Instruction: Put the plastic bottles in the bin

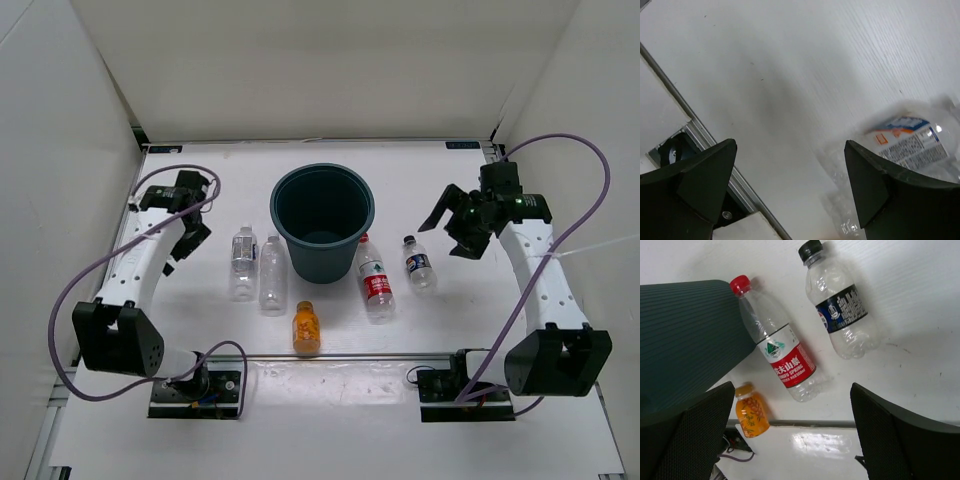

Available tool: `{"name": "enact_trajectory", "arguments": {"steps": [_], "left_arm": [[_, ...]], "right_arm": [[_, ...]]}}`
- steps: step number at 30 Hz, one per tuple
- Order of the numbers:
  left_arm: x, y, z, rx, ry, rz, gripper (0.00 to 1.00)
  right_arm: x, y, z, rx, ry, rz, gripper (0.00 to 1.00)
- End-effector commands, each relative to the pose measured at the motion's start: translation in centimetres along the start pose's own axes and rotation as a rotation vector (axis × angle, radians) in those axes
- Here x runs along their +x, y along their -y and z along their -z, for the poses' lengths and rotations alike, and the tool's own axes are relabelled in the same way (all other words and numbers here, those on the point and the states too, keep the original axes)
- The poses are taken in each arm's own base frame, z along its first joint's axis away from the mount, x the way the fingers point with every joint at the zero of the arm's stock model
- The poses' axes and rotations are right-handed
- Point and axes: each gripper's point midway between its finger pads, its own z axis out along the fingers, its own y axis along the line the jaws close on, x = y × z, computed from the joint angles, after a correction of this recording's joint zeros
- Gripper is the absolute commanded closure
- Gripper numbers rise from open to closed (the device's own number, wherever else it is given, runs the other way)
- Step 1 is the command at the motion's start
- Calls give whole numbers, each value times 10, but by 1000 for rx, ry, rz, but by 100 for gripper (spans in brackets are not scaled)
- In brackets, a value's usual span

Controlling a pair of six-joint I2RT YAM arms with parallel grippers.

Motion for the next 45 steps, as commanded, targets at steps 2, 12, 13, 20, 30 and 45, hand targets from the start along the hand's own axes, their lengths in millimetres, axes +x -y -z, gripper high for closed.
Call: {"name": "enact_trajectory", "arguments": {"steps": [2,12,13,20,30,45], "left_arm": [[-4,-11,36,77,52,-144,0],[22,18,66,420,-66,-175,0],[21,21,67,440,-63,-188,0],[10,28,73,440,-58,-213,0],[29,31,58,417,-139,-233,0],[27,37,59,443,-124,-187,0]], "right_arm": [[-24,-2,-9,-102,56,70,0],[-26,39,-64,37,-58,78,0],[-21,44,-71,50,-86,69,0],[10,77,-116,147,-218,107,0],[10,73,-150,123,-315,84,10],[-40,-99,21,-231,16,53,66]]}}
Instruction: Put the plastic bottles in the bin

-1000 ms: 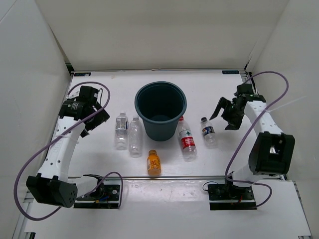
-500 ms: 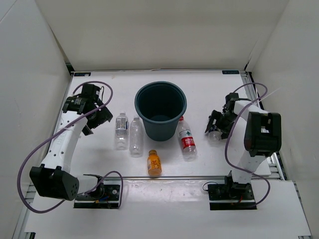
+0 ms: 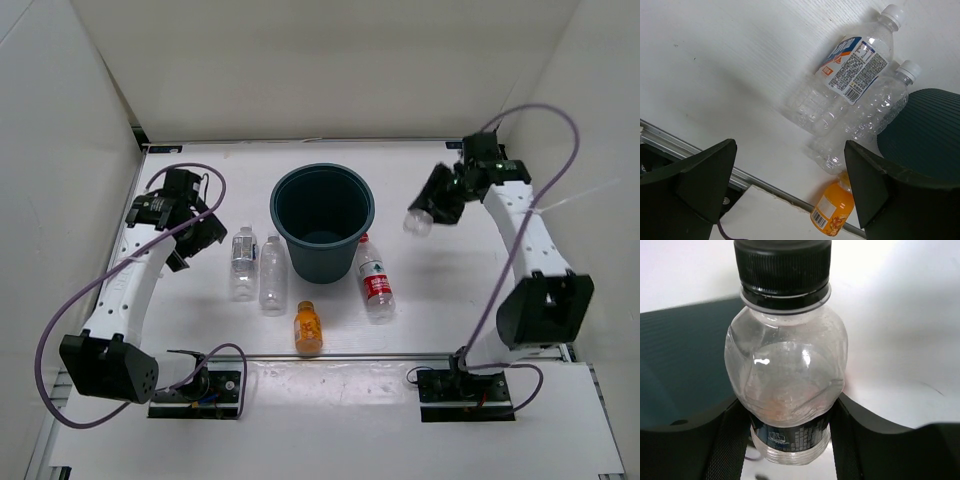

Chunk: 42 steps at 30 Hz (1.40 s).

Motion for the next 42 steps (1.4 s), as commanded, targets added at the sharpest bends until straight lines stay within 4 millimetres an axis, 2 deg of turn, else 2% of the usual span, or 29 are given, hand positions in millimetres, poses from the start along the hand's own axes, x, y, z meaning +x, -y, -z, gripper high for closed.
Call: {"name": "enact_trajectory", "arguments": {"steps": [1,2,4,5,6,7,8,9,10,11,12,13,14,15,16,22,23,24,27,29,33,34,36,38,39,40,42], "left_arm": [[0,2,-1,23,7,19,0],[-2,3,-1,31,16,8,0],[10,6,-10,55,-30,-11,0],[8,11,-14,83,-28,-16,0],[10,12,-18,99,-41,-8,0],[19,16,-23,127,-76,-22,0],[22,20,-25,148,-85,-22,0],[19,28,-29,184,-79,-41,0],[23,35,-29,227,-95,-51,0],[25,36,-37,221,-102,-52,0],[25,44,-39,242,-91,-77,0],[25,43,-42,236,-84,-77,0],[27,47,-45,240,-89,-89,0],[27,45,-50,225,-84,-100,0],[31,49,-54,215,-80,-133,0],[39,57,-78,177,-79,-239,0],[42,61,-80,181,-82,-251,0],[47,55,-89,154,-95,-256,0],[56,54,-101,155,-99,-278,0],[58,56,-110,165,-89,-284,0],[73,49,-131,122,-141,-339,2],[74,49,-135,117,-147,-340,4],[79,45,-144,83,-168,-348,16],[81,42,-149,64,-176,-352,30],[81,42,-149,63,-176,-352,41],[79,40,-150,53,-167,-353,46],[75,37,-145,43,-149,-353,47]], "right_arm": [[-5,-91,92,-254,179,81,66],[4,-114,103,-299,185,140,66],[-4,-147,127,-355,256,227,63],[2,-159,115,-346,230,285,61],[5,-167,113,-344,227,315,61],[8,-172,108,-334,220,345,61],[20,-192,111,-362,222,411,61],[22,-196,98,-321,218,441,59],[28,-200,94,-299,216,486,52],[43,-212,93,-301,205,538,47],[45,-221,91,-301,208,564,40],[54,-221,88,-288,181,590,34],[64,-224,87,-287,159,625,15],[65,-225,82,-270,150,639,0],[69,-226,93,-270,157,647,0],[57,-216,129,-291,265,650,0],[62,-216,132,-307,252,643,0],[60,-213,132,-309,250,636,0],[68,-214,140,-344,237,644,0],[68,-212,142,-344,239,653,0],[73,-208,141,-344,217,674,0],[74,-208,146,-351,225,675,0],[73,-205,147,-351,221,670,0],[74,-203,143,-343,211,669,0],[74,-203,143,-343,211,669,0],[75,-203,144,-349,207,681,0],[72,-202,144,-345,212,674,0]]}}
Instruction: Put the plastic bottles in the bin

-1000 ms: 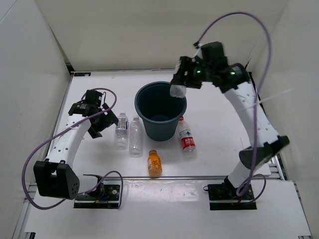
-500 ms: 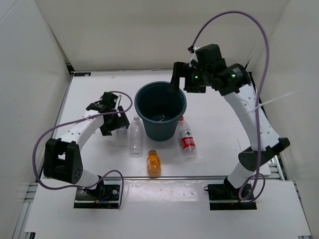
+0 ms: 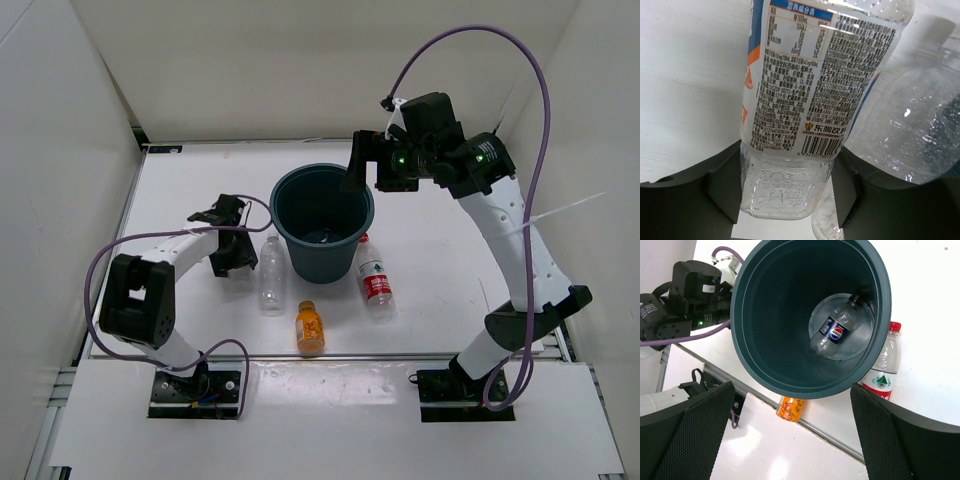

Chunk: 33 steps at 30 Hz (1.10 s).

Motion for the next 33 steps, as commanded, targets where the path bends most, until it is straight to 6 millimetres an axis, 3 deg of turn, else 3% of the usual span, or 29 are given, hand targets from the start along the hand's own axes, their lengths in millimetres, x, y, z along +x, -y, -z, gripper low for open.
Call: {"name": "enact_trajectory", "arguments": {"steps": [1,4,5,7,8,10,11,13,15,18,22,24,25,26,27,29,30,31,32,33], "left_arm": [[-13,-11,7,-69,67,7,47],[-24,-24,47,-120,122,84,49],[-51,-20,82,-97,231,118,51],[-67,-18,125,-70,292,151,54],[-92,-2,168,1,396,163,55],[-96,13,212,55,463,119,55],[-109,24,247,115,536,126,55],[-114,39,275,186,587,90,55],[-114,75,304,349,634,20,55],[-96,123,324,544,661,-148,53],[-61,169,287,571,502,-330,50],[-41,187,278,591,460,-397,46],[-38,192,271,578,451,-424,44],[-34,195,268,574,448,-456,42],[-36,199,275,580,467,-466,39],[-44,202,295,599,499,-472,24],[-45,198,301,592,504,-469,5],[-51,198,318,600,548,-456,0],[-55,195,323,589,565,-446,0],[-59,191,335,597,594,-419,0]], "right_arm": [[-2,0,5,-16,11,28,0],[-3,-1,9,-19,20,30,0],[-1,1,7,-16,11,28,0],[2,5,9,-10,16,23,0],[3,8,5,2,12,21,0],[9,17,0,19,-4,9,0],[7,21,2,25,9,-9,0],[11,31,-1,48,-3,-36,0],[13,43,3,71,2,-67,0],[19,69,0,124,5,-167,0],[23,98,1,135,15,-290,0],[26,102,3,115,17,-321,0],[31,113,-3,136,7,-352,0],[36,112,-3,125,-7,-356,0],[38,117,-5,132,-8,-365,0],[55,124,-15,152,-59,-385,0],[63,126,-18,149,-85,-383,0],[70,129,-21,152,-95,-374,0],[78,133,-26,160,-115,-382,0],[102,143,-37,180,-174,-396,0]]}}
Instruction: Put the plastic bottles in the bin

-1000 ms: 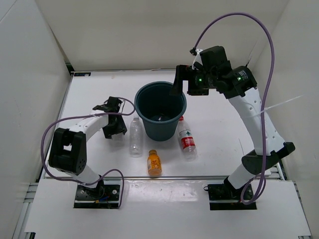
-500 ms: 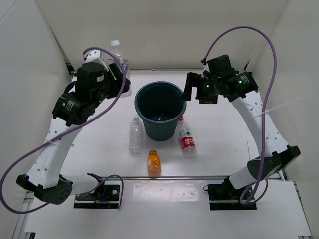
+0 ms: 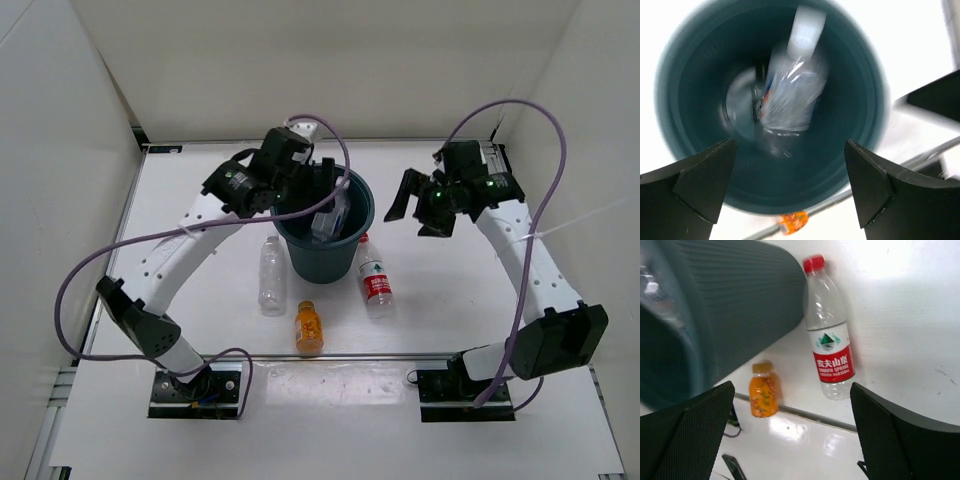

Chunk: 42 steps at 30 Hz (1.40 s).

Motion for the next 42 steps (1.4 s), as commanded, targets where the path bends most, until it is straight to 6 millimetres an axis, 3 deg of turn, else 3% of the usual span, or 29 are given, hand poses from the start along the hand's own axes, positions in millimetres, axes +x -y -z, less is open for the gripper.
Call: {"name": "enact_trajectory", "arguments": {"steps": [1,2,4,5,6,7,8,12,16,19,22,25,26,27,31,36,37,38,40,41,42], "left_arm": [[-60,1,85,26,255,34,0],[-65,-4,103,20,301,45,0],[-63,-17,105,-23,350,76,0],[-63,-23,125,-17,404,90,0],[-58,-28,127,-23,421,107,0],[-47,-42,114,-71,421,130,0],[-42,-49,129,-72,456,156,0],[-13,-89,127,-177,456,272,0],[15,-111,122,-269,397,308,0],[55,-136,106,-381,333,366,0],[69,-145,105,-410,335,384,0],[81,-153,101,-440,334,411,0],[88,-157,97,-459,324,418,0],[91,-158,96,-459,324,427,0],[108,-166,83,-503,303,458,0],[133,-185,70,-610,290,530,0],[135,-185,65,-614,286,527,0],[138,-185,62,-609,279,544,0],[144,-182,50,-575,254,564,0],[149,-181,45,-568,231,563,0],[152,-183,43,-570,225,574,0]], "right_arm": [[23,14,-24,-15,-64,2,0],[30,19,-33,-19,-83,9,0],[50,31,-57,-25,-148,-11,0],[53,36,-65,-29,-166,-25,0],[54,39,-74,-27,-169,-38,0],[64,46,-88,-19,-216,-56,0],[66,44,-94,-30,-231,-52,0],[82,52,-131,12,-331,-6,0],[86,50,-149,3,-357,7,0],[95,57,-162,22,-403,-21,0],[105,66,-170,42,-437,-36,0],[114,72,-168,50,-454,-32,19],[114,71,-165,46,-448,-30,31],[113,73,-160,51,-449,-40,35],[105,70,-129,75,-401,-52,46],[50,43,-50,108,-171,-101,61],[34,31,-33,91,-108,-92,62],[-3,3,-4,34,11,-56,62],[-37,-31,33,-30,161,-13,63],[-52,-45,41,-49,203,5,63],[-75,-78,71,-123,301,51,63]]}}
